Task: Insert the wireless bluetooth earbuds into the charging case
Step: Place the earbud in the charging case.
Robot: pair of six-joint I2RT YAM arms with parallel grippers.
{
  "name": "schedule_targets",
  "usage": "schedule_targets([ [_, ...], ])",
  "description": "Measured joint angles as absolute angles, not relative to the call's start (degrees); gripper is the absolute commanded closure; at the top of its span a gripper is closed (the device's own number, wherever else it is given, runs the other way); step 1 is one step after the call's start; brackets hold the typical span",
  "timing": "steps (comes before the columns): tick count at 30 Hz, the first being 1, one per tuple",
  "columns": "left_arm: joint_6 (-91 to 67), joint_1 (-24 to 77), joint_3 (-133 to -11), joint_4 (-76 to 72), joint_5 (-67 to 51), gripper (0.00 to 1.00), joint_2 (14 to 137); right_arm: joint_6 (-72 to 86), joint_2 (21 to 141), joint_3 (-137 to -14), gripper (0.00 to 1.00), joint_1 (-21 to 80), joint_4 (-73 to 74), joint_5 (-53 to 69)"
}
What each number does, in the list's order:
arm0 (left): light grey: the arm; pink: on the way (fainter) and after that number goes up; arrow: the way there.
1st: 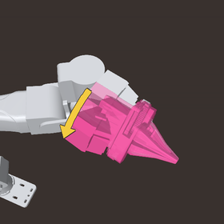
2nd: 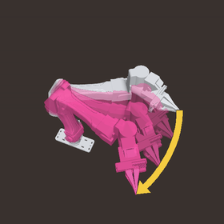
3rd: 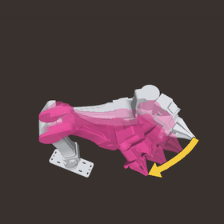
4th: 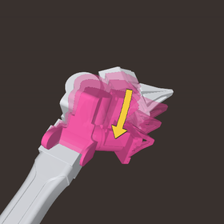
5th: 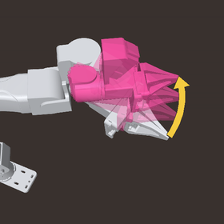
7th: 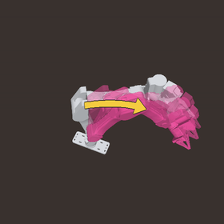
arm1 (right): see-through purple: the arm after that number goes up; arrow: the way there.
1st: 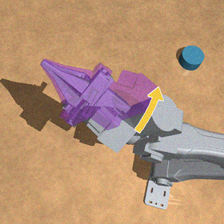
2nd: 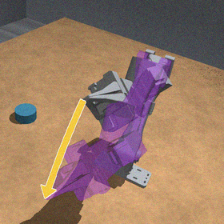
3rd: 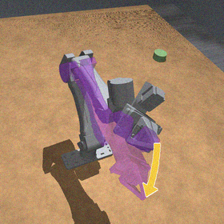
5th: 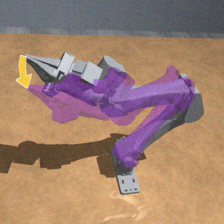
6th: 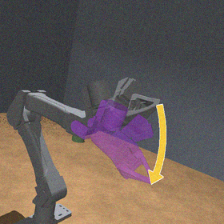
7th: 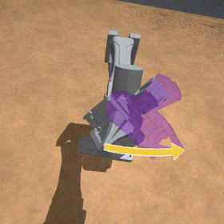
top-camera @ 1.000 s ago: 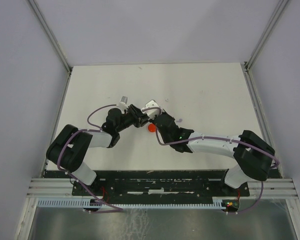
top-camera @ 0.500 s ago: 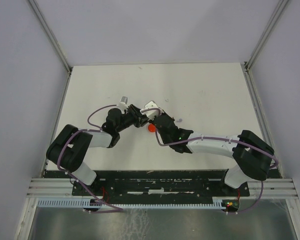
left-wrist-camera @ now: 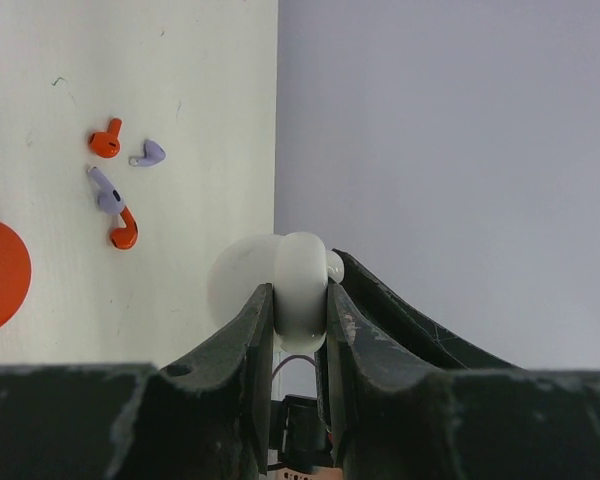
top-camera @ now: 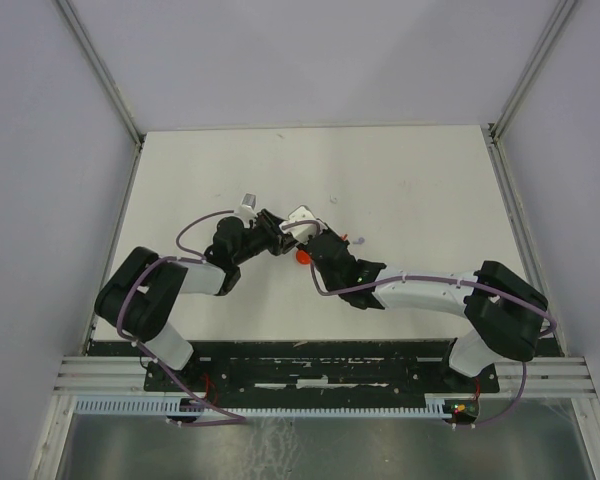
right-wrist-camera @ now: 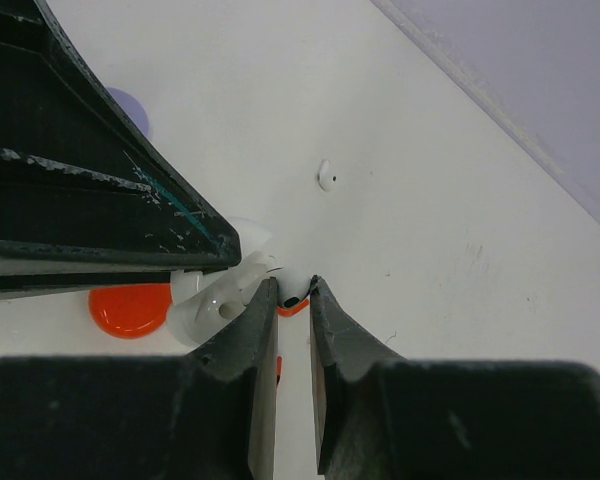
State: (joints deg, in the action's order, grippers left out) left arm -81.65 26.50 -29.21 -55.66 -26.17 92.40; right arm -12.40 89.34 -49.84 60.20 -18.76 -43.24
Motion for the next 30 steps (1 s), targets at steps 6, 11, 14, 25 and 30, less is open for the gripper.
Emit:
schedule_targets([
  [6,-81.8,26.5,-29.3,-56.2,-26.3,0.97,92.7,-12.7,89.3,-49.8,0.86,60.3,-18.8,-43.6],
  [11,-81.8,26.5,-29.5,-56.5,-26.7,0.97,93.0,-12.9,89.3,-49.8,0.84,60.3,-18.7,-43.6],
  [14,-81.8,26.5,-29.5,-56.7,-26.7,0.97,93.1,-12.9,89.3,-49.8,0.82,60.3,-18.5,-43.6],
  [25,-81.8,26.5,-29.7,-56.7,-27.1,0.97,93.2,-12.9,89.3,-49.8,0.72,60.5,-18.1,-43.6],
  [30,-82.1,26.5,-29.7,-56.7,-27.1,0.97,93.2,-12.9,89.3,-49.8,0.7,60.7,-17.9,-43.6],
])
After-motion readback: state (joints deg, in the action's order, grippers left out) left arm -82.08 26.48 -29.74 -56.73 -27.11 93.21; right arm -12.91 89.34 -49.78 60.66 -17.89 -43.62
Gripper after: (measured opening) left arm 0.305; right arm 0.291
